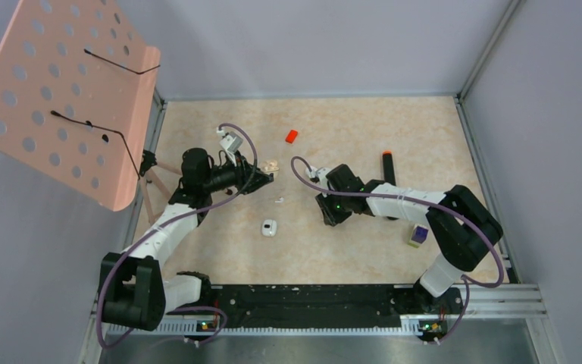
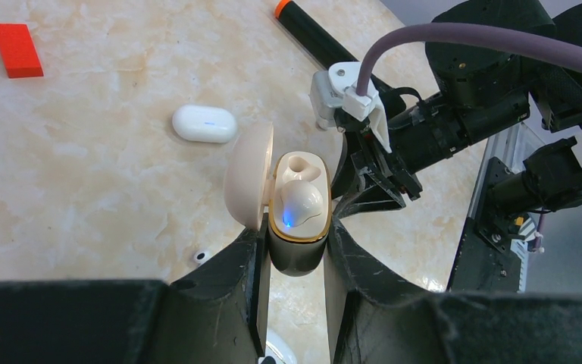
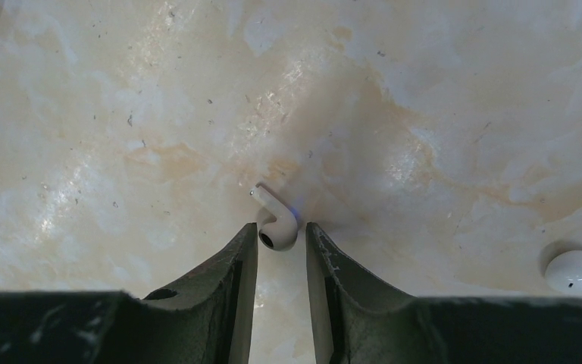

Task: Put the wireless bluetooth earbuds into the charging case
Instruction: Pick up the earbud from the center of the board.

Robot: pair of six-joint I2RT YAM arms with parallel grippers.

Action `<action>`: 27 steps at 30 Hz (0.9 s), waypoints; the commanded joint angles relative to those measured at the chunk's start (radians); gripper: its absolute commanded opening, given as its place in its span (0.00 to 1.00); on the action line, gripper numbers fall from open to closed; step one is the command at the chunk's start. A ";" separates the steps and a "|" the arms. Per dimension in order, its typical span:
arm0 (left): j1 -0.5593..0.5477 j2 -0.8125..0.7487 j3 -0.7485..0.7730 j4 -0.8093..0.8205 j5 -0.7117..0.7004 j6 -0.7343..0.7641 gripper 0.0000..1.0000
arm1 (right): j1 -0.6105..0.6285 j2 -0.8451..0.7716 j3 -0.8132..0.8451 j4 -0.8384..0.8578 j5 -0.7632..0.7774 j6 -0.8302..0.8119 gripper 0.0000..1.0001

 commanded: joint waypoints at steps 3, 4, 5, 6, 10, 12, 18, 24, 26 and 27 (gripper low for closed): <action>0.004 0.002 -0.003 0.061 -0.003 -0.002 0.00 | 0.013 -0.005 -0.029 -0.058 0.018 -0.066 0.27; 0.004 0.005 -0.002 0.063 -0.004 -0.002 0.00 | 0.014 -0.003 -0.028 -0.060 0.022 -0.071 0.27; 0.004 0.006 0.000 0.064 -0.005 -0.002 0.00 | 0.015 -0.004 -0.027 -0.062 0.028 -0.078 0.27; 0.004 0.007 0.002 0.064 -0.008 -0.001 0.00 | 0.016 -0.003 -0.026 -0.063 0.034 -0.079 0.26; 0.004 0.015 0.000 0.077 -0.015 -0.004 0.00 | 0.016 0.001 -0.024 -0.065 0.034 -0.080 0.21; 0.004 0.017 -0.001 0.082 -0.013 -0.003 0.00 | 0.018 -0.001 -0.024 -0.066 0.031 -0.109 0.11; 0.004 0.045 -0.003 0.112 0.033 0.013 0.00 | 0.024 -0.067 0.019 -0.109 0.074 -0.267 0.00; -0.024 0.118 0.057 0.125 0.089 0.054 0.00 | 0.023 -0.196 0.172 -0.224 0.114 -0.604 0.00; -0.038 0.149 0.092 0.129 0.099 0.069 0.00 | 0.023 -0.256 0.200 -0.231 0.112 -0.725 0.00; -0.045 0.166 0.113 0.129 0.103 0.075 0.00 | 0.023 -0.288 0.207 -0.228 0.111 -0.792 0.00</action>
